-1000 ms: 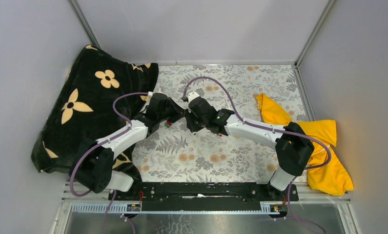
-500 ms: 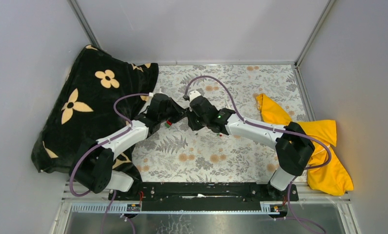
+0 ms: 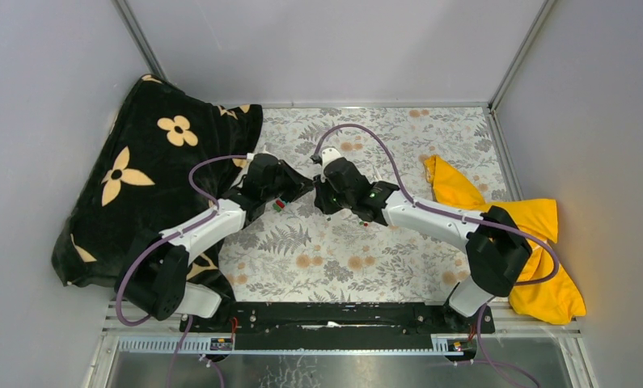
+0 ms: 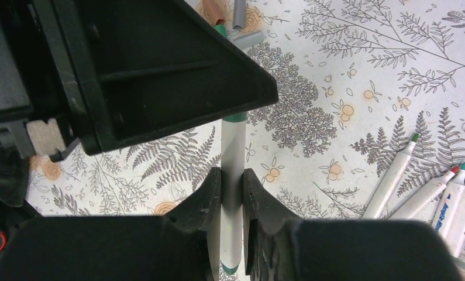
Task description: Open the pen caps
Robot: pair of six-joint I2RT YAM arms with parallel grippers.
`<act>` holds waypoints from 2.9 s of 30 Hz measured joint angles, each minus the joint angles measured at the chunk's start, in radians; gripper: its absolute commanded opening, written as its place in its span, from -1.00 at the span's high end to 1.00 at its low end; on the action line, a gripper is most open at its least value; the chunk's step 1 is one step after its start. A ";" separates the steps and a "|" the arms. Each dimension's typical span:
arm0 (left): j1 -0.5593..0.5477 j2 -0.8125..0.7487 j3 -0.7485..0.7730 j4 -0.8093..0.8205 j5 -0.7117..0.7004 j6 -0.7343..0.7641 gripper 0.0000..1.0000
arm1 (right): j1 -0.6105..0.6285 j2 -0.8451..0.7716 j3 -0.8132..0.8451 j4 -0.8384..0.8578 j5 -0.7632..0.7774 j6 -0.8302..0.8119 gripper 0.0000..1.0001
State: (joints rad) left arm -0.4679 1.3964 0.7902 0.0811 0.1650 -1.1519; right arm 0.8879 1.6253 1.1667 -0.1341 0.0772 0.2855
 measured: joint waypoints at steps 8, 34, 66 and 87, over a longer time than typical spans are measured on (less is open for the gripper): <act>0.068 0.087 0.059 -0.023 0.126 0.022 1.00 | -0.032 -0.031 -0.094 0.126 -0.040 0.016 1.00; 0.267 0.173 0.178 -0.061 0.095 0.122 1.00 | -0.058 -0.142 -0.293 0.071 -0.062 0.034 1.00; 0.170 0.102 -0.035 -0.254 -0.261 0.211 0.50 | -0.127 0.155 -0.160 0.012 0.187 0.009 0.74; 0.147 0.102 -0.058 -0.239 -0.275 0.188 0.06 | -0.139 0.182 -0.149 0.043 0.221 0.006 0.30</act>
State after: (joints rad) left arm -0.3210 1.4986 0.7322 -0.1581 -0.1101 -0.9638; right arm 0.7486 1.8076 1.0180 -0.0914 0.2985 0.2916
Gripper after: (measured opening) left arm 0.423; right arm 0.343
